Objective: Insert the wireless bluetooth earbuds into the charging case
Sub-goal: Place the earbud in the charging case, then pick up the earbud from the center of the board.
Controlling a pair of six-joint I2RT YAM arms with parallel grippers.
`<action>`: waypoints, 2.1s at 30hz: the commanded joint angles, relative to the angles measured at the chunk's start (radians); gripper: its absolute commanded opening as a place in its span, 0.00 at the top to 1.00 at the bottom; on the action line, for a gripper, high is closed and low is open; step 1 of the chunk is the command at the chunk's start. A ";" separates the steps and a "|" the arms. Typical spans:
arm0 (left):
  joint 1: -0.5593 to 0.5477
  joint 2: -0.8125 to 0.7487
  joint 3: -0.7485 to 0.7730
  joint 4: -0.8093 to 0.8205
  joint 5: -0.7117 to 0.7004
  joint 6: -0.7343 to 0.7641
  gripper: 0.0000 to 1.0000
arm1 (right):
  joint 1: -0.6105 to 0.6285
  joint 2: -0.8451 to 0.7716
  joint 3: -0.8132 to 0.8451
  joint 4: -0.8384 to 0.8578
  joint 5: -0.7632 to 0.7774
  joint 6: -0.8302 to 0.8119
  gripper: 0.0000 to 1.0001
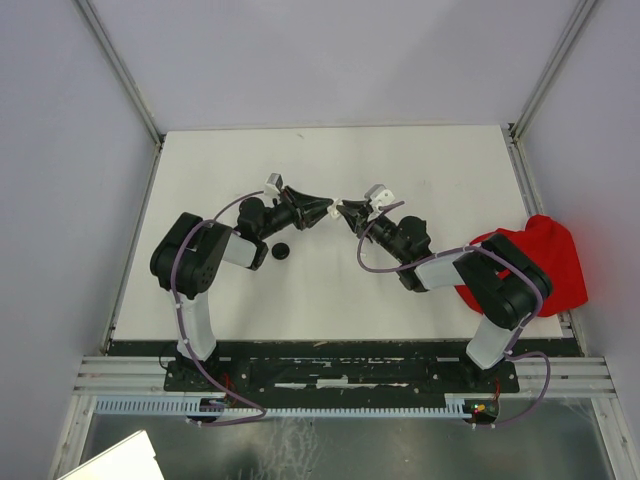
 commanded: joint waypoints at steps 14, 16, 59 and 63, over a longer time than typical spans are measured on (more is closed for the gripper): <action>-0.003 0.031 0.018 0.091 -0.025 -0.066 0.97 | -0.004 -0.074 -0.021 0.141 0.080 0.112 0.37; 0.001 0.042 0.012 0.100 -0.029 -0.068 0.97 | -0.014 -0.108 -0.034 0.161 0.136 0.137 0.35; 0.232 -0.193 -0.252 0.066 -0.125 -0.001 0.97 | 0.018 0.128 0.774 -1.872 0.086 -0.124 0.45; 0.244 -0.200 -0.261 0.067 -0.121 -0.001 0.97 | 0.035 0.166 0.803 -1.884 0.114 -0.144 0.46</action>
